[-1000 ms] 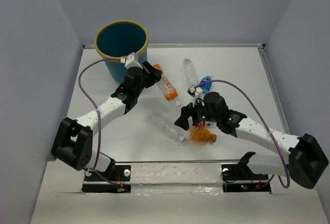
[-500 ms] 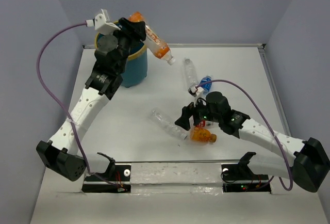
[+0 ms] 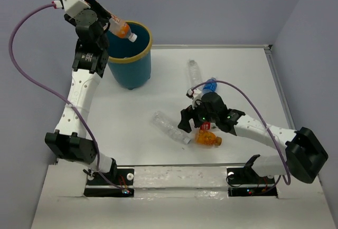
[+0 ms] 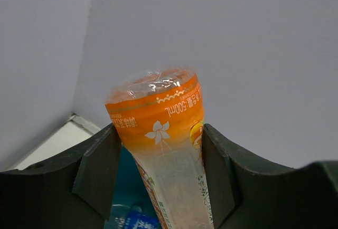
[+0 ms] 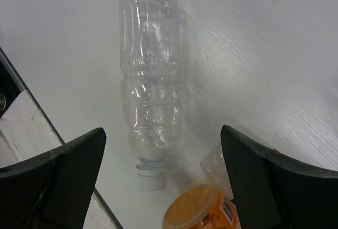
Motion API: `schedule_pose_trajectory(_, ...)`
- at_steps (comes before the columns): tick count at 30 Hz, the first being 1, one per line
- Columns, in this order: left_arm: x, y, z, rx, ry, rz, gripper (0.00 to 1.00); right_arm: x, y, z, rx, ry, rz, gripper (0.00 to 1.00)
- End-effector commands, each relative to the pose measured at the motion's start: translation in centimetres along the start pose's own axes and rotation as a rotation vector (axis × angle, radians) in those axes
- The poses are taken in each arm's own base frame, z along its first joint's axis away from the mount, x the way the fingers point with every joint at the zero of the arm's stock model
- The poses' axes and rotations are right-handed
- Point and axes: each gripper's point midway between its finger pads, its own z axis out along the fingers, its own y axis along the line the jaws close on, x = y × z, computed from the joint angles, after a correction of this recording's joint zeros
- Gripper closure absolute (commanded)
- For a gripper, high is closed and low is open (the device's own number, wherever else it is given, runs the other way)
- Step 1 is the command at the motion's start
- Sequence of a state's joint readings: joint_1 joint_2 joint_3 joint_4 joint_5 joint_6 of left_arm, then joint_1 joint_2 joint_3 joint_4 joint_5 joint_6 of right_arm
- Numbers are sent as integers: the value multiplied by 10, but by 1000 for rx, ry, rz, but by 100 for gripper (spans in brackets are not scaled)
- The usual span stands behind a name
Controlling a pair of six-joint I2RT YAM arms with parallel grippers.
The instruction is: Put the plastic bottles in the bin
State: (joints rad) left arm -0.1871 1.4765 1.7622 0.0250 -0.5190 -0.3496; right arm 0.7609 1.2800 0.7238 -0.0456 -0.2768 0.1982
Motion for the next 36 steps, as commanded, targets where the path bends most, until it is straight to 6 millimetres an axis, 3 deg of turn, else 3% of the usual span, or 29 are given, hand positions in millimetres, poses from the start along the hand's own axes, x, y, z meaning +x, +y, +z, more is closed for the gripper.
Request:
schedule_pose_trajectory(1,-15,27,16,-148,-139,89,39,-30,8,5,-17,-51,-37,5)
schedule_pose_trajectory(5,12,38,35,-211,-140,165,36,-31,5,19,-16,-6,-49,4)
schedule_pose_trajectory(7,23,42,43,-226,-148,200,30,-30,4,32,-11,39,-63,3)
schedule_pose_trajectory(9,36,43,50,-231,-133,223,23,-21,1,47,-3,96,-74,3)
schedule_pose_trajectory(11,44,39,53,-206,-110,222,9,-32,4,57,-5,100,-95,3)
schedule_pose_trajectory(12,46,38,53,-197,-101,216,2,-22,4,68,-4,145,-110,3)
schedule_pose_trajectory(13,49,37,52,-187,-86,209,1,-35,5,73,-1,128,-124,3)
schedule_pose_trajectory(17,49,20,42,-87,-48,117,1,-34,12,102,-9,183,-156,3)
schedule_pose_trajectory(18,38,15,36,-63,-56,87,1,-30,14,107,-11,207,-175,3)
schedule_pose_trajectory(20,36,5,27,-2,-31,51,1,-23,13,121,-8,243,-187,3)
schedule_pose_trajectory(21,27,2,17,25,-30,8,1,-29,18,125,-13,240,-200,3)
schedule_pose_trajectory(25,28,-23,-19,211,64,-87,1,-19,19,145,-11,286,-215,5)
schedule_pose_trajectory(26,38,-21,-27,231,102,-94,1,-12,18,152,-3,304,-219,16)
schedule_pose_trajectory(27,26,-24,-43,266,101,-122,1,-18,19,154,2,299,-218,23)
schedule_pose_trajectory(29,44,-23,-62,315,182,-148,1,-19,23,156,12,298,-221,38)
schedule_pose_trajectory(30,30,-23,-79,342,173,-167,1,-22,22,156,19,291,-220,45)
schedule_pose_trajectory(33,34,-13,-119,406,226,-195,1,-54,36,138,30,207,-216,53)
schedule_pose_trajectory(34,51,-6,-131,421,280,-181,1,-66,38,131,44,176,-219,53)
schedule_pose_trajectory(35,41,-7,-141,441,270,-187,1,-76,42,123,38,149,-221,53)
schedule_pose_trajectory(36,59,0,-152,455,322,-168,1,-89,44,115,50,116,-226,54)
